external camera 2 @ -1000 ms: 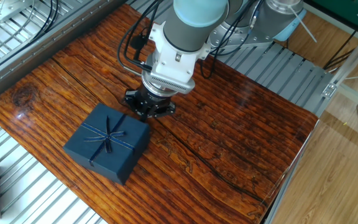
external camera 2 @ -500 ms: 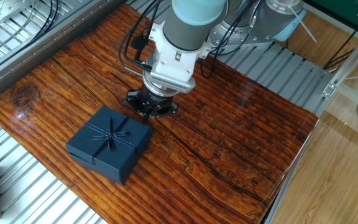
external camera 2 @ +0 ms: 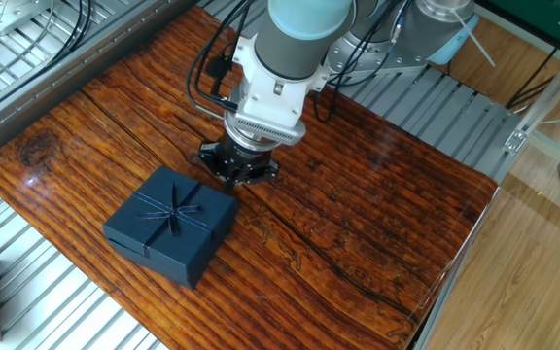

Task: Slide the outer casing onto the gift box

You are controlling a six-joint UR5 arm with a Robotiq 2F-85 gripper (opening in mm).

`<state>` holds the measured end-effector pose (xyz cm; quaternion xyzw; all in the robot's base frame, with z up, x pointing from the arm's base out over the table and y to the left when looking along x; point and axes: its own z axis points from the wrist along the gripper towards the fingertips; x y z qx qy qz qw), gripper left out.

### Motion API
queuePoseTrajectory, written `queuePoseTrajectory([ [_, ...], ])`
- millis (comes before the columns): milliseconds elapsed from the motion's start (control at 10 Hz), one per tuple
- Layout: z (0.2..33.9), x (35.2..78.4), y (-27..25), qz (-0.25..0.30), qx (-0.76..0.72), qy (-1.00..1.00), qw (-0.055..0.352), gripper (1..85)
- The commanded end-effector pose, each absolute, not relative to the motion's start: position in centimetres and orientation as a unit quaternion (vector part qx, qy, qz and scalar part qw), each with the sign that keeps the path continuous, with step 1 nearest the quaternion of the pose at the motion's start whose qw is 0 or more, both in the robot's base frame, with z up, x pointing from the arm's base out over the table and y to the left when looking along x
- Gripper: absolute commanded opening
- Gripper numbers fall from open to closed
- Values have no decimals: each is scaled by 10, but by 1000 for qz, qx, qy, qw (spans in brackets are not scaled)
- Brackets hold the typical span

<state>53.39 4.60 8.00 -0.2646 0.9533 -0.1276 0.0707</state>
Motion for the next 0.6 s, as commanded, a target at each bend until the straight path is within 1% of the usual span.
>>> queuePoseTrajectory([
  [0,73,527,42,-121,-273,952,67,43],
  [200,70,527,41,-120,-275,951,68,30],
  [500,64,531,41,-118,-276,950,82,27],
])
